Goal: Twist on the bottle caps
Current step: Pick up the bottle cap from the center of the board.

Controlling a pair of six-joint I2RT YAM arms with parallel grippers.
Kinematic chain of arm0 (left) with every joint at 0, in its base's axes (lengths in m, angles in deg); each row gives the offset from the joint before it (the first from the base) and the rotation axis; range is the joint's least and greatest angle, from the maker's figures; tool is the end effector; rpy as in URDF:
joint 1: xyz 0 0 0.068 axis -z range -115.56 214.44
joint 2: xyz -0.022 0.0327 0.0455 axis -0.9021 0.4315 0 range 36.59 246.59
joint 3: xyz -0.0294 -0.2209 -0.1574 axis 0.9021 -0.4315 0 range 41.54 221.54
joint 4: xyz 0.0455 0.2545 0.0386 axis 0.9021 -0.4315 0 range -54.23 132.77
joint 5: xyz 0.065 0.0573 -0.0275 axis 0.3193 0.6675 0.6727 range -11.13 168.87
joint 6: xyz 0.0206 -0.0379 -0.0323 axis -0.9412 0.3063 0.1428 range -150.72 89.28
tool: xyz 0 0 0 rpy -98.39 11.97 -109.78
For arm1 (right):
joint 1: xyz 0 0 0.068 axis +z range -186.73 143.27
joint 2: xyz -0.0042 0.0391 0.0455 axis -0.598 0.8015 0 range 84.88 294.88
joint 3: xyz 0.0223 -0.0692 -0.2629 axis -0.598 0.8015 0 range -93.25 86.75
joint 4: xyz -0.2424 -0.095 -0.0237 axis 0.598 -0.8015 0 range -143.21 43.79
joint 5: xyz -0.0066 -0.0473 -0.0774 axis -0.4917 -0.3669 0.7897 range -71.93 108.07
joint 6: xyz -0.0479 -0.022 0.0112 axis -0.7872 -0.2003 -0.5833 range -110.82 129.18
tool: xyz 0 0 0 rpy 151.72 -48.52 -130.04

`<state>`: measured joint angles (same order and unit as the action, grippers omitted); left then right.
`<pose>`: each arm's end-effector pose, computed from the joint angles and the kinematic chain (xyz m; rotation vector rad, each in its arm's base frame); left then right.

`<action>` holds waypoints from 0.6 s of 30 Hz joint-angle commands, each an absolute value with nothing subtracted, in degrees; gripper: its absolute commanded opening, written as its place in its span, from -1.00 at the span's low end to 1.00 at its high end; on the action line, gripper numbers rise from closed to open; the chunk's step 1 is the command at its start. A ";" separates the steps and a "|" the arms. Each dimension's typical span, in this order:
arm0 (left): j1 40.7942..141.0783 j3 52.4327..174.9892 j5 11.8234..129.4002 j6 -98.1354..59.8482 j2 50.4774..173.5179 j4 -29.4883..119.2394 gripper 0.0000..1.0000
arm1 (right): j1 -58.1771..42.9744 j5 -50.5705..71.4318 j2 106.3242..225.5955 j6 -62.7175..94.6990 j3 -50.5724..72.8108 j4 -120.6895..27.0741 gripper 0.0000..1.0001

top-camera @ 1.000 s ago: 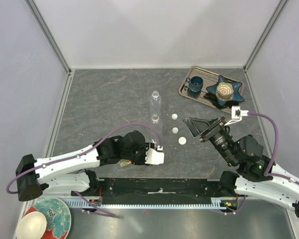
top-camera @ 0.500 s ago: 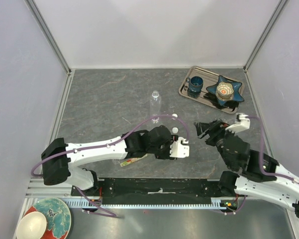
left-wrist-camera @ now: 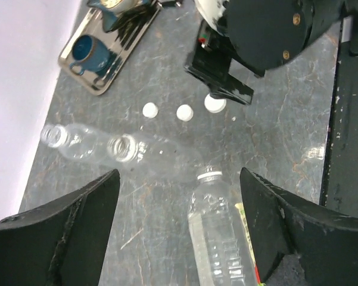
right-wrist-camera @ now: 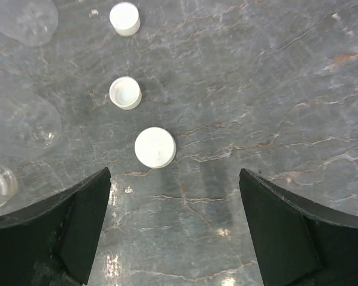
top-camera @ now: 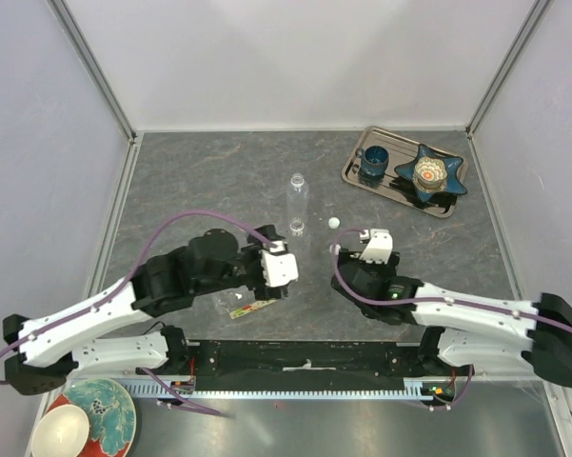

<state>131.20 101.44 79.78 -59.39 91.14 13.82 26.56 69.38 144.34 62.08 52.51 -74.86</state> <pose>0.0817 -0.1887 0.3673 1.4775 1.3576 -0.4135 0.1102 0.1570 0.2130 0.1359 2.0959 0.0479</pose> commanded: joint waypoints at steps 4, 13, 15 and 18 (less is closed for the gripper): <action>126.93 94.11 80.19 -55.68 81.86 9.81 0.82 | 30.33 76.60 163.69 60.33 52.66 -53.00 0.94; 126.40 90.85 81.42 -54.98 77.72 9.81 0.99 | 33.58 86.27 178.74 68.06 51.60 -50.69 0.93; 126.31 90.32 82.82 -55.07 77.81 10.16 0.99 | 33.58 87.15 179.53 69.47 51.77 -50.61 0.92; 125.96 89.36 84.23 -55.51 78.16 10.34 0.99 | 33.58 87.68 180.41 71.22 52.65 -50.26 0.92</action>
<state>126.67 90.53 81.66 -57.12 78.13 9.12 33.40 83.94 179.05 67.04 52.65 -51.62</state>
